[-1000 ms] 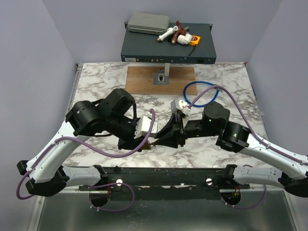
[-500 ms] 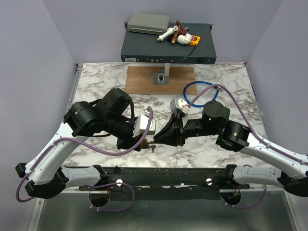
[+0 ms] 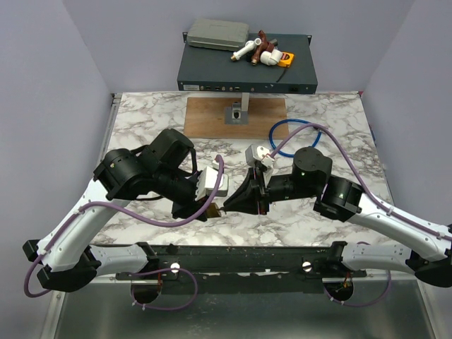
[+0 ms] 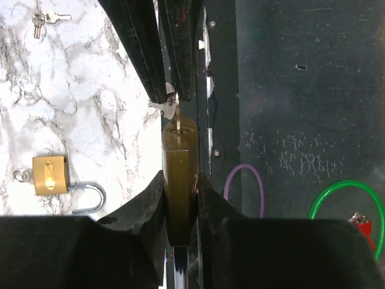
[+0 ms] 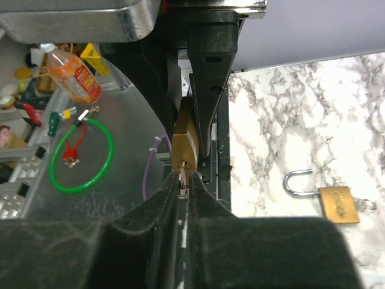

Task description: Unlock with the key

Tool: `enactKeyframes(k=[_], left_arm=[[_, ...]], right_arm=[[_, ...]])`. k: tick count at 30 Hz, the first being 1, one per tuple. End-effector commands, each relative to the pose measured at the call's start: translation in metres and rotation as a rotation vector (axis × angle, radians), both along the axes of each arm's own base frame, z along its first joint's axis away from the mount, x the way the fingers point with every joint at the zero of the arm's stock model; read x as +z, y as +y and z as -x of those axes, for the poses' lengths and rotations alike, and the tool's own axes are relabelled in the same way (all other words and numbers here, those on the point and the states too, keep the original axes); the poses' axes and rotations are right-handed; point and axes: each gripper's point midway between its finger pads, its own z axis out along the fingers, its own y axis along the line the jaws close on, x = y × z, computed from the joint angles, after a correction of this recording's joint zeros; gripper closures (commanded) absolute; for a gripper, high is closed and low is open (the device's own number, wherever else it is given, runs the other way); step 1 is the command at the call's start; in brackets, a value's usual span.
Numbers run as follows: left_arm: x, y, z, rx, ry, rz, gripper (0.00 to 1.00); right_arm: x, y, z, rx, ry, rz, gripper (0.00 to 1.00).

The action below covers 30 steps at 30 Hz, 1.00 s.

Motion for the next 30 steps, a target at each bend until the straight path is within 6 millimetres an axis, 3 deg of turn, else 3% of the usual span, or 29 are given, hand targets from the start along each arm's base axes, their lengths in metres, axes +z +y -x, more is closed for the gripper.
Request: enactKeyframes(k=[1, 3, 16, 30], left_arm=[[0.017, -0.004, 0.007, -0.021, -0.007, 0.085, 1.00], [0.017, -0.003, 0.007, -0.024, -0.007, 0.086, 1.00], [0.024, -0.005, 0.005, -0.018, -0.015, 0.113, 1.00], [0.033, -0.010, -0.002, -0.009, -0.053, 0.134, 1.00]], right_arm=[[0.008, -0.002, 0.003, 0.017, -0.007, -0.002, 0.92], [0.007, -0.002, 0.002, 0.014, -0.007, 0.001, 0.99], [-0.008, 0.005, 0.001, 0.031, 0.019, 0.035, 0.99], [-0.014, 0.033, 0.004, 0.106, 0.109, 0.024, 0.99]])
